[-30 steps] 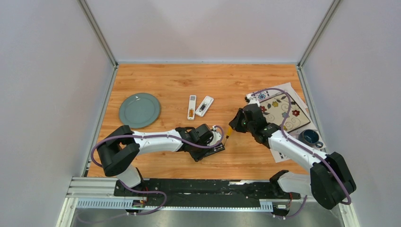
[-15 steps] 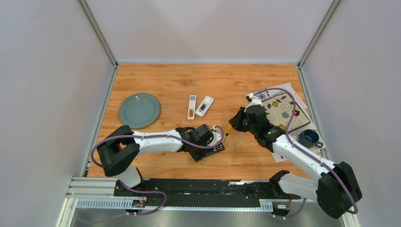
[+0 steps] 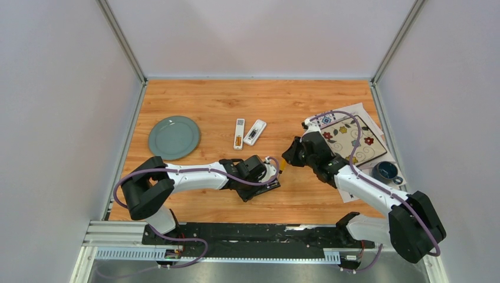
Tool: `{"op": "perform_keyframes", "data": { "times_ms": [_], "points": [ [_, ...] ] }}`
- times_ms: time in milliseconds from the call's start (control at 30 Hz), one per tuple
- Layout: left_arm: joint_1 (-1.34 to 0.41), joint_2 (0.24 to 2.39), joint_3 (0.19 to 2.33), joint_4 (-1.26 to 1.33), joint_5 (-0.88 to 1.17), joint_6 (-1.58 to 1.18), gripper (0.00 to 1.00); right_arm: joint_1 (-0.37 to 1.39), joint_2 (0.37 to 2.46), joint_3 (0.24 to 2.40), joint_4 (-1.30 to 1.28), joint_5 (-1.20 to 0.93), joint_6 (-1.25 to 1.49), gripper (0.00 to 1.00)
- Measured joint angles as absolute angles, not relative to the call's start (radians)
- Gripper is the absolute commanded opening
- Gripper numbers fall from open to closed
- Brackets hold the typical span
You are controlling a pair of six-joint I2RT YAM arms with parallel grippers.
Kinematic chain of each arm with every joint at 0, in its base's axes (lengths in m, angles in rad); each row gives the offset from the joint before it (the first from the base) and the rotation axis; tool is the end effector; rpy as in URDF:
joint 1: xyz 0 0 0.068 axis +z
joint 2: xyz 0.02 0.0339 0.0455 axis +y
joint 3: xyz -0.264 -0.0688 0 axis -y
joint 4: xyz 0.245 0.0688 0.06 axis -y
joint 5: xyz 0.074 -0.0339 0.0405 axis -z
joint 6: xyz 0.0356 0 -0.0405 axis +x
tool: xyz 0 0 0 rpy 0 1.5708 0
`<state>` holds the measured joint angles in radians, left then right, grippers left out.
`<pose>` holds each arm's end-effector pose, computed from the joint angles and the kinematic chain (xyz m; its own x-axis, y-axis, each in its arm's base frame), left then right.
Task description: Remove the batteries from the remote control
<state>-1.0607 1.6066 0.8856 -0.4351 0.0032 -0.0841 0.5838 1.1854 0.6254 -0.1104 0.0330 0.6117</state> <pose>0.1450 -0.2595 0.1604 -0.5187 0.7550 -0.4012 0.8327 0.5525 -0.0368 0.2060 0.1347 0.2107 -0.7284 0.2067 -0.6533 -0.1357 0.8910 0.4332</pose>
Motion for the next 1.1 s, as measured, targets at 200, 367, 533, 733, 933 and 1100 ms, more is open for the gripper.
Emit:
{"op": "perform_keyframes", "data": {
  "times_ms": [200,367,533,733,933,1100],
  "points": [
    [-1.061,1.607,0.886,-0.435,0.002,-0.084,0.41,0.586,1.185,0.619,-0.102,0.033,0.612,0.00],
    [-1.061,1.607,0.886,-0.435,0.002,-0.084,0.41,0.586,1.184,0.615,-0.096,0.031,0.614,0.00],
    [-1.063,1.608,0.886,-0.435,0.000,-0.083,0.41,0.585,1.192,0.615,-0.085,0.011,0.624,0.00],
    [-1.065,1.609,0.886,-0.435,-0.002,-0.083,0.33,0.580,1.197,0.614,-0.076,-0.007,0.642,0.00],
    [-1.065,1.614,0.891,-0.440,-0.001,-0.083,0.27,0.576,1.195,0.613,-0.071,-0.023,0.660,0.00],
    [-1.065,1.614,0.891,-0.440,-0.001,-0.084,0.25,0.574,1.195,0.613,-0.070,-0.036,0.663,0.00]
  ]
}}
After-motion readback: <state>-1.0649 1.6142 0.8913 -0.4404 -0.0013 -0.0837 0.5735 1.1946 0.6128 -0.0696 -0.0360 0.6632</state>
